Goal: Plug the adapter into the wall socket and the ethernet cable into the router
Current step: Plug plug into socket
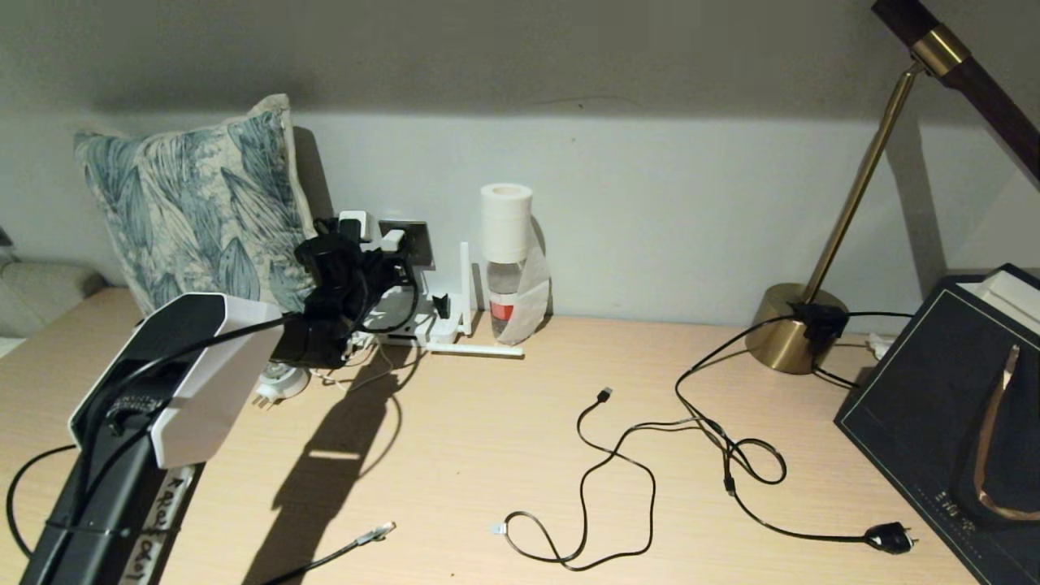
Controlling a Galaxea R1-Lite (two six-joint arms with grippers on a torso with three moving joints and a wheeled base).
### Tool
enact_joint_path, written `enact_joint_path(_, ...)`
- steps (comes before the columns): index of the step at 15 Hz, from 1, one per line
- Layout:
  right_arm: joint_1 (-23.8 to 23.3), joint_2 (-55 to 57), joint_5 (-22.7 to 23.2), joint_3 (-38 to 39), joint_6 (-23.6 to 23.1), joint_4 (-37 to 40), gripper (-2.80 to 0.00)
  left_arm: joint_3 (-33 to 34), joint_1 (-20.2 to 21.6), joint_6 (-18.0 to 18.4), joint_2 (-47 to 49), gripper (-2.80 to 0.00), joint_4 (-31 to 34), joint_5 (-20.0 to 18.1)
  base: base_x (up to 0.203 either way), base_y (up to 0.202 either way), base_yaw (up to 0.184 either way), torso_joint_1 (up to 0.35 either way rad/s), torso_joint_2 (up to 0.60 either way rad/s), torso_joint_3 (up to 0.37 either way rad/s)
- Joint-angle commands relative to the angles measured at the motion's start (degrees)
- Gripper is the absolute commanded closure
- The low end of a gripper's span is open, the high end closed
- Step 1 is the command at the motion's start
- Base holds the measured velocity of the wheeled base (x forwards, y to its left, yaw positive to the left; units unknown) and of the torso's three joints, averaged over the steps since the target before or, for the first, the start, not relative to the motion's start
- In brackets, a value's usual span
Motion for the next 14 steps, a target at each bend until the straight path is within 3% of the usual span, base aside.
enact_joint_path(1, 0.0, 0.09, -0.01, 2.02, 0.0, -0.04, 0.0, 0.06, 0.01, 0.0, 0.86, 0.0, 0.06, 0.75, 0.0, 0.0, 0.0, 0.0, 0.0, 0.0)
enact_joint_path(8, 0.0, 0.09, -0.01, 2.02, 0.0, -0.04, 0.0, -0.02, -1.19, 0.02, 1.72, 0.0, -0.82, 3.74, 0.0, 0.0, 0.0, 0.0, 0.0, 0.0)
enact_joint_path(14, 0.0, 0.09, -0.01, 2.02, 0.0, -0.04, 0.0, -0.02, -1.04, 1.22, 2.1, 0.0, -1.8, 3.4, 0.0, 0.0, 0.0, 0.0, 0.0, 0.0)
